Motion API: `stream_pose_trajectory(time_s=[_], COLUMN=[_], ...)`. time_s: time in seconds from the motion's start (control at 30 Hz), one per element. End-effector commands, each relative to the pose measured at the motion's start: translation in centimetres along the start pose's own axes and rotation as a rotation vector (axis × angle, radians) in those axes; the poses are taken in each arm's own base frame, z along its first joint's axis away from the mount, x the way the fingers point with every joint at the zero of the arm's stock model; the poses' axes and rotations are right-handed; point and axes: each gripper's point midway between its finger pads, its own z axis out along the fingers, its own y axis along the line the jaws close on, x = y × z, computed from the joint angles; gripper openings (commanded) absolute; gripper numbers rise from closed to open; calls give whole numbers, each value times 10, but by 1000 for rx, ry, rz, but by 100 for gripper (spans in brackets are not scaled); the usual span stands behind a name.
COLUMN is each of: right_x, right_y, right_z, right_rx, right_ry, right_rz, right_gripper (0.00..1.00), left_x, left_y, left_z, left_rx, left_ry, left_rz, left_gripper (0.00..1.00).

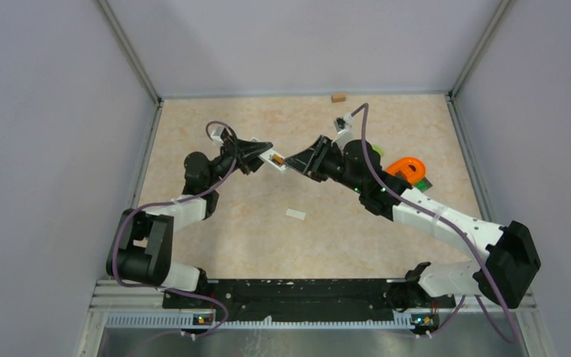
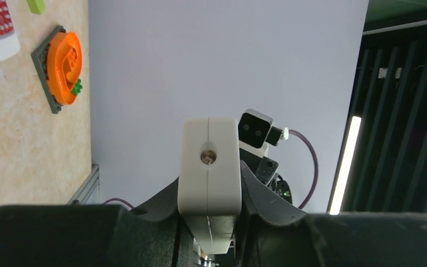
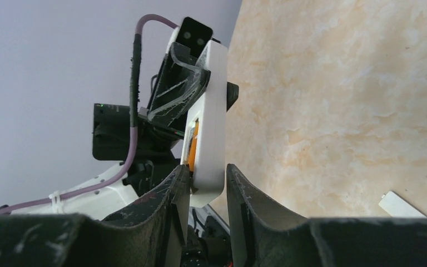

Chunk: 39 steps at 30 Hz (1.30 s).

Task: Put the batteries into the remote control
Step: Load the battery into the remote control.

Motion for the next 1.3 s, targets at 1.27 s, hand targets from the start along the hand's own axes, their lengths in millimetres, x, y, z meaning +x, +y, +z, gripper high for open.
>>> stream_pose_trajectory(time_s=[1.27], right_x=[11], right_y=[-15], right_z=[3], right_rx=[-4], right_ry=[121], right_rz=[-227], right_gripper=[45], left_x=[28], left_y=[-12], left_z=[-6], left_rx=[-78], left_ry=[96], left_rz=[628], left_gripper=[0])
